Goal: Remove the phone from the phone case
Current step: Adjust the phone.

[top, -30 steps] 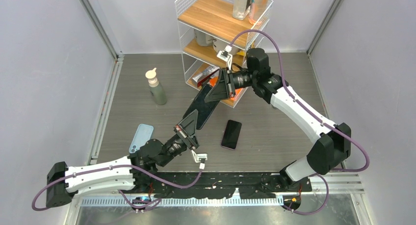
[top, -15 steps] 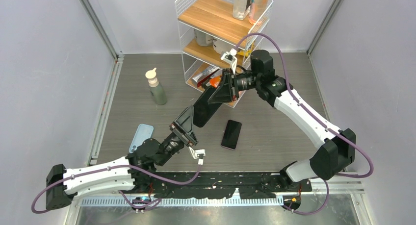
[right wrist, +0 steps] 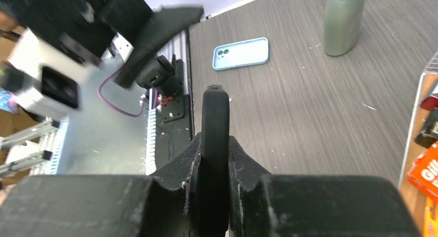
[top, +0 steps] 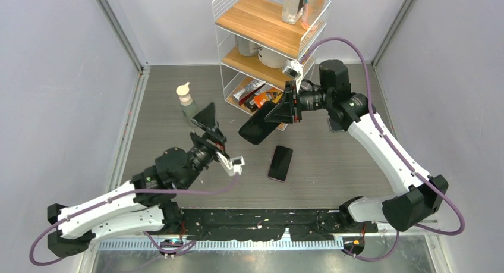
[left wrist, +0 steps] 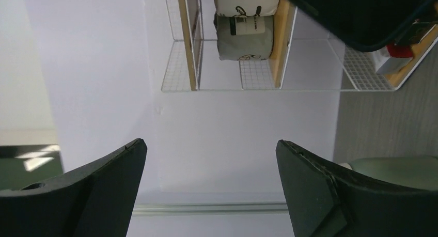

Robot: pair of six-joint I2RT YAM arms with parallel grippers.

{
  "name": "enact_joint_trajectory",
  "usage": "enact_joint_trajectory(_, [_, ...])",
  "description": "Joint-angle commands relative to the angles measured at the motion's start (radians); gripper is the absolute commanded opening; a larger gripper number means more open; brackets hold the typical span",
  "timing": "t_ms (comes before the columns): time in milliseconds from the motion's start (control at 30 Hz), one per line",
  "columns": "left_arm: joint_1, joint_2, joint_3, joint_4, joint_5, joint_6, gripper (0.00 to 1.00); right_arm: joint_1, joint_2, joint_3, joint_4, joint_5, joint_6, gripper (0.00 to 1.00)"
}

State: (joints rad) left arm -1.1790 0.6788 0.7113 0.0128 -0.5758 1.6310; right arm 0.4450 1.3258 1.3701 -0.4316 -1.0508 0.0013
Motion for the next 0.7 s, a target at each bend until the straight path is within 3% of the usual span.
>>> enact_joint_trajectory(0, [0.034,0.058,0.259,-0.474,-0.014,-0.456,1.00,0.000,-0.068,0.063,-0.070,0.041,-0.148,0.06])
enact_joint_trajectory(233, [0.084,0.235,0.657,-0.943,0.157,-0.889,0.99,0.001,-0.070,0.057,-0.146,0.047,-0.254,0.06])
enact_joint_trajectory(333, [0.160,0.312,0.815,-1.108,0.333,-1.074,0.99,0.002,-0.083,0.042,-0.157,0.057,-0.280,0.06])
enact_joint_trajectory(467, [0.276,0.324,0.859,-1.086,0.599,-1.255,1.00,0.013,-0.106,0.035,-0.145,0.046,-0.271,0.06])
enact_joint_trajectory(667, [0.392,0.341,0.796,-1.019,0.954,-1.322,1.00,0.053,-0.118,0.028,-0.091,0.014,-0.234,0.06])
